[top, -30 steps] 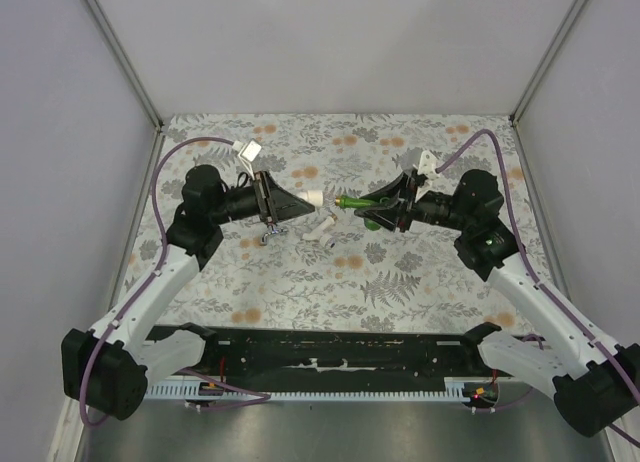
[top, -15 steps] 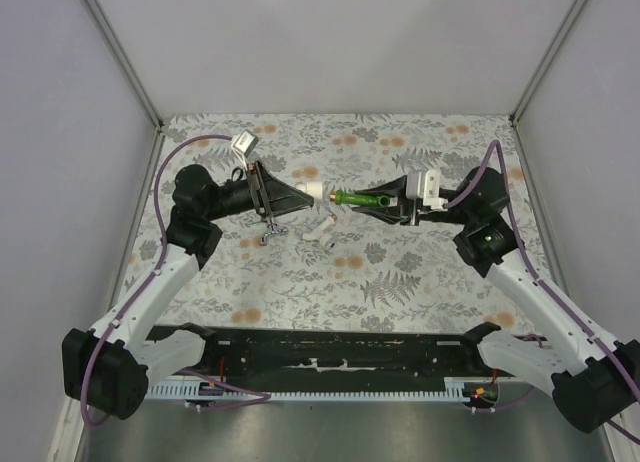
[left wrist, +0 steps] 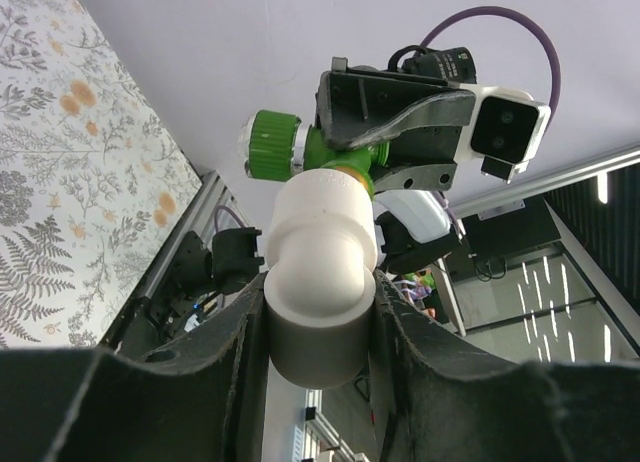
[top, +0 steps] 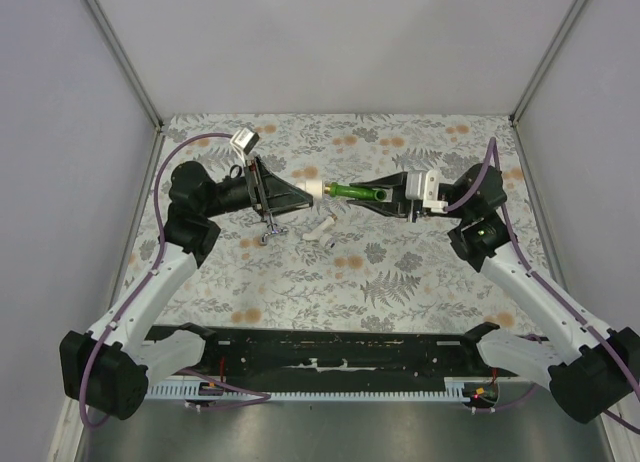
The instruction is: Install the water faucets
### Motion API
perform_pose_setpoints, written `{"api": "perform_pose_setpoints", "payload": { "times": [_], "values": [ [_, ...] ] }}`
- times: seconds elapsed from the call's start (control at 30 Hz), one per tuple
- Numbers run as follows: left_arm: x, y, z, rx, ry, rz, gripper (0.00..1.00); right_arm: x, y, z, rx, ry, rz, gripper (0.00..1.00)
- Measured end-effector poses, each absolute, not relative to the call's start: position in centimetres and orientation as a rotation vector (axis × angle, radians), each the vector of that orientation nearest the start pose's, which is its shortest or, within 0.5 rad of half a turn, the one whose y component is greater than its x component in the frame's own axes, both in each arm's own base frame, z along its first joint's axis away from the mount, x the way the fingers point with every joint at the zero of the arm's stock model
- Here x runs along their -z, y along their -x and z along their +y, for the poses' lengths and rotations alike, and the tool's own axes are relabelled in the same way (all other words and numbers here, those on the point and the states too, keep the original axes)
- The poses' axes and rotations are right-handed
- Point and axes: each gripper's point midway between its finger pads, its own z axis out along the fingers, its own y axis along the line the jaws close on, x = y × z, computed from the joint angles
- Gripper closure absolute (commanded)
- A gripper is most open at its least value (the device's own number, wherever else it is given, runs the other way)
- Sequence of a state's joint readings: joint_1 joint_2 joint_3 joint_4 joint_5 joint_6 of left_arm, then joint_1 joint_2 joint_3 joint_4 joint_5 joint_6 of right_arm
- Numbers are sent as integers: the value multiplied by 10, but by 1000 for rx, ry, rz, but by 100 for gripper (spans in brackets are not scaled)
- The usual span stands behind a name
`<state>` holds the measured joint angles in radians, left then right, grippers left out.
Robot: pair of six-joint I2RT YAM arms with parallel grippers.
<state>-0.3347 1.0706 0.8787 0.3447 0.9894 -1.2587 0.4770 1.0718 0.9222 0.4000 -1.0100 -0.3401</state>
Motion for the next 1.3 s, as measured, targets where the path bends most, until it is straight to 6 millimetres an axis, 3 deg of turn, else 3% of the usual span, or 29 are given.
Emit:
{"api": "perform_pose_setpoints", "payload": {
  "times": [0.2,0.67,1.3],
  "values": [
    [-371,-208,-252,1925,-176,1836,98,-391,-225,277,-770,1244,703,100],
    [-401,-200,-250,2020,-185,1736,98,-401,-222,283,-828,1219,650,100],
    [-388,-198,-251,1985,-175,1859,98,-393,-217,284,-862,1249,662,100]
  ]
}}
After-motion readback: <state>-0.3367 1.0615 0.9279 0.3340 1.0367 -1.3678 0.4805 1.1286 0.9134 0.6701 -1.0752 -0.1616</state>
